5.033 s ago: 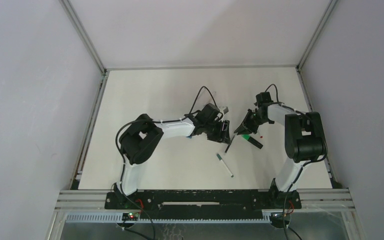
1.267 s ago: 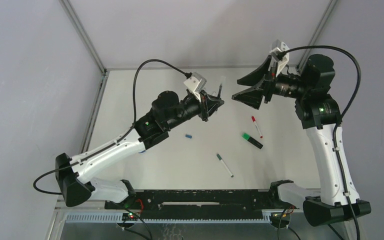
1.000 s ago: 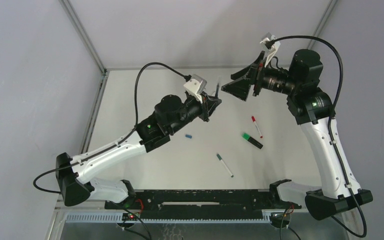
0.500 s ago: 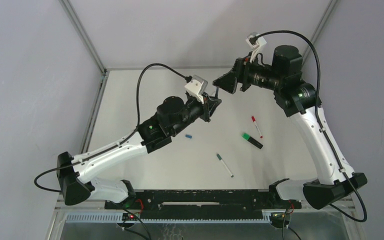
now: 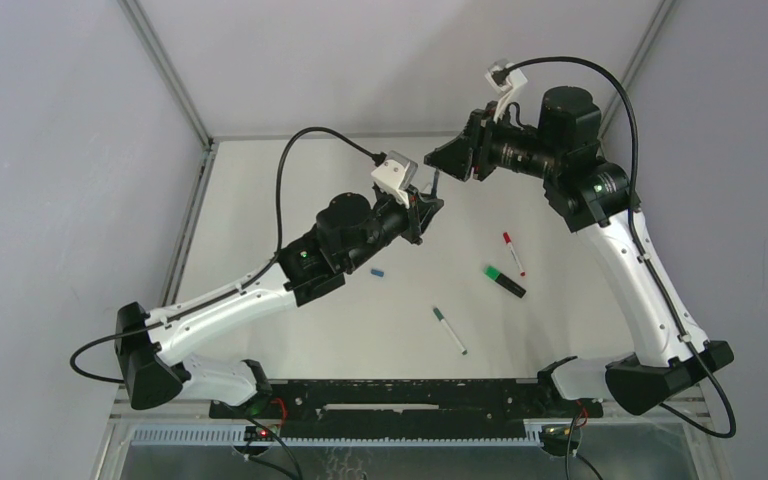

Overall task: Insert the pens into the pen caps
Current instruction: Press the pen cap onto the pen.

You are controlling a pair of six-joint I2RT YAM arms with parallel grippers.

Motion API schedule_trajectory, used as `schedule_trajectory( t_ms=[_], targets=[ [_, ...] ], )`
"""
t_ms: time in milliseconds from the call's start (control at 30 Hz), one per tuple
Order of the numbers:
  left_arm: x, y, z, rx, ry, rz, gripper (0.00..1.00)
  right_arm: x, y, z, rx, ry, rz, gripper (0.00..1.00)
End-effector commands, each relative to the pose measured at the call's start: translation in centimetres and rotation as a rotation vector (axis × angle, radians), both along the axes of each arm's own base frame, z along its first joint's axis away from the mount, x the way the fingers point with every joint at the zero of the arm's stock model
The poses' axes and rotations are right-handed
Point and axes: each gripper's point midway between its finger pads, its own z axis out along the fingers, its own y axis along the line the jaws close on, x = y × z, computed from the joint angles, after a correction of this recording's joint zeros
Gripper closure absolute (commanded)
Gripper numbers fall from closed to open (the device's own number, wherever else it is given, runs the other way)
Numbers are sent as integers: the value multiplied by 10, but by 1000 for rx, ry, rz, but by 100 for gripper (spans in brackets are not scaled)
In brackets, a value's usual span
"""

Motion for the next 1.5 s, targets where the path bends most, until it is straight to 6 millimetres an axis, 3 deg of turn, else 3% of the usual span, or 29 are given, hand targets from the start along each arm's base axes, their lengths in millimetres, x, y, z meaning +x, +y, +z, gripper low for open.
schedule_trajectory(
  t_ms=[0, 300, 500, 667, 733, 867, 1000, 1067, 1133, 1200, 1300, 1333, 1400, 1467],
  targets=[
    [0, 2, 18, -41, -18, 14, 100, -2, 2, 8, 12, -17, 0, 54],
    [-1, 2, 21, -51, -17, 10, 100, -5, 5, 1, 8, 9, 13, 60],
    [-4, 2, 24, -60, -17, 0, 100, -9, 7, 0, 7, 5, 41, 87],
    [-9, 3, 32, -86, -28, -27, 100, -18, 8, -3, 5, -1, 88, 100],
    [-16, 1, 38, -97, -49, -90, 100, -22, 7, -5, 12, 4, 118, 100],
    [-33, 4, 58, -165, -112, -296, 100, -43, 9, -12, 30, 25, 245, 100],
    [-56, 13, 90, -231, -146, -561, 100, -83, 15, -22, 71, 76, 470, 100],
    [-55, 17, 105, -239, -151, -607, 100, -97, 16, -22, 99, 102, 537, 100],
    [-45, 22, 118, -262, -166, -570, 100, -100, 15, -23, 101, 103, 546, 100],
    [-29, 26, 132, -287, -182, -461, 100, -88, 13, -33, 66, 113, 456, 100],
    [21, 56, 139, -230, -191, 21, 100, -69, 6, -53, 4, 140, 311, 100],
    [28, 65, 142, -208, -200, 149, 100, -65, 4, -61, -9, 163, 272, 100],
    [41, 74, 142, -137, -198, 316, 100, -63, 2, -73, -26, 200, 230, 100],
    [47, 73, 147, -110, -212, 374, 100, -63, 3, -84, -39, 230, 209, 100]
  ],
)
